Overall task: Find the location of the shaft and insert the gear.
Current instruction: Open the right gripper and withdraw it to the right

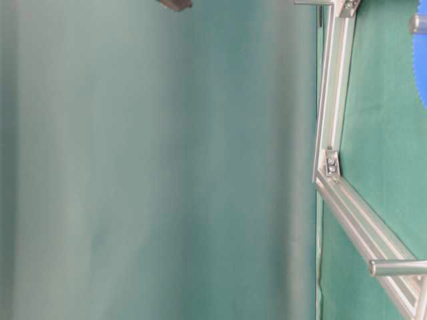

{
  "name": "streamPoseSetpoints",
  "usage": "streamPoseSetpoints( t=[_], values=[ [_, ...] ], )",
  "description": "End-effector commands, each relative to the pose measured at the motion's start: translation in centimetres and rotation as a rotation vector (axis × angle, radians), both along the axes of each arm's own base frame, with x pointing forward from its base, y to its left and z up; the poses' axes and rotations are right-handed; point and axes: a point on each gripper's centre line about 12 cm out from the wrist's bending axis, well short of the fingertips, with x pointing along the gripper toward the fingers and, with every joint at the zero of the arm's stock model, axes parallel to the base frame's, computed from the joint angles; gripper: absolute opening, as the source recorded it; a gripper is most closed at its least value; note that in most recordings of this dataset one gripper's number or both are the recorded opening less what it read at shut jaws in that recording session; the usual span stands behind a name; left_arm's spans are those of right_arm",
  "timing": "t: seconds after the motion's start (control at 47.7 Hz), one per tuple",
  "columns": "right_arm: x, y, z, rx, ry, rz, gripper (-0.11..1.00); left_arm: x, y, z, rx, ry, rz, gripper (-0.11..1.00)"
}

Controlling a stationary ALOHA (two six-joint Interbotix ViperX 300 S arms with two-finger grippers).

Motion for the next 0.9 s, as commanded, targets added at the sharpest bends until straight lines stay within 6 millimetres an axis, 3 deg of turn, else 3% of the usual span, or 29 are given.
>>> streamPoseSetpoints(
  t=[0.0,0.88],
  values=[
    [-0.2,0.1,0.6,0.009,-0.038,0.017,0.88,0.3,0.0,1.0,0.001,-0.023,0.002,0.01],
    [-1.1,-0.5,-0.8,0.024,-0.040,0.011,0.88,0.3,0.0,0.9,-0.001,-0.020,0.002,0.01]
  ],
)
